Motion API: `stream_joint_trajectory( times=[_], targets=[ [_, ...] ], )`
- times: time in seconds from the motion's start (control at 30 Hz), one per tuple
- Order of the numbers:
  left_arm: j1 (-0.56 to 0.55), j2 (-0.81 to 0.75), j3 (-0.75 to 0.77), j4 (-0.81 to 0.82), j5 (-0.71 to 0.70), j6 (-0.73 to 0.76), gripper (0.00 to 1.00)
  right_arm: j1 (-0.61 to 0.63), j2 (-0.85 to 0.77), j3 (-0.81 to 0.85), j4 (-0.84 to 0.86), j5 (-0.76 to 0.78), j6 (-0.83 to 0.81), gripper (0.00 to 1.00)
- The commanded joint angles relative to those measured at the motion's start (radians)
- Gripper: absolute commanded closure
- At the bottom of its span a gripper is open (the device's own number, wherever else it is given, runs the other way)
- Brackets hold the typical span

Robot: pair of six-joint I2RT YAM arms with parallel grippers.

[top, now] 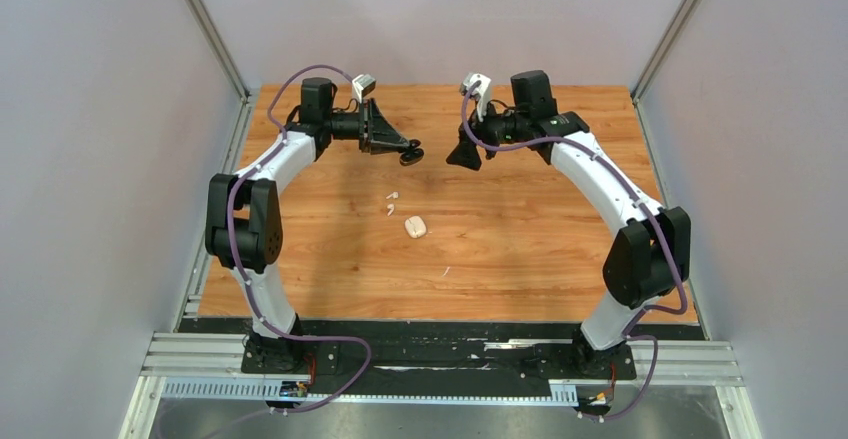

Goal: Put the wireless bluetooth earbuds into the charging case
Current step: Close the charging case.

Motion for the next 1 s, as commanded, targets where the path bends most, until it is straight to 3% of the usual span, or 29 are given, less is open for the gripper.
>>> stream_joint_trajectory(
  times=[0.0, 0.23, 0.57, 0.87, 0.97],
  targets=[
    [0.0, -0.036, 0.018, 0.08, 0.188, 0.069, 1.0, -0.012, 0.066, 0.065, -0.105, -0.398, -0.022, 0.29],
    [0.0, -0.073, 0.013, 0.072, 0.32, 0.143, 1.0, 0.006, 0.13, 0.102, -0.094, -0.599, -0.16, 0.31],
    [0.0, -0.08, 0.04, 0.015, 0.329, 0.168, 1.0, 0.084, 0.24, 0.192, 0.044, -0.608, -0.002, 0.4],
    [0.0, -0.087, 0.039, 0.017, 0.287, 0.165, 1.0, 0.091, 0.225, 0.133, 0.177, -0.54, 0.181, 0.66],
    [0.0, -0.092, 0.046, 0.024, 0.282, 0.153, 0.88, 0.091, 0.222, 0.107, 0.2, -0.521, 0.233, 0.75]
  ],
)
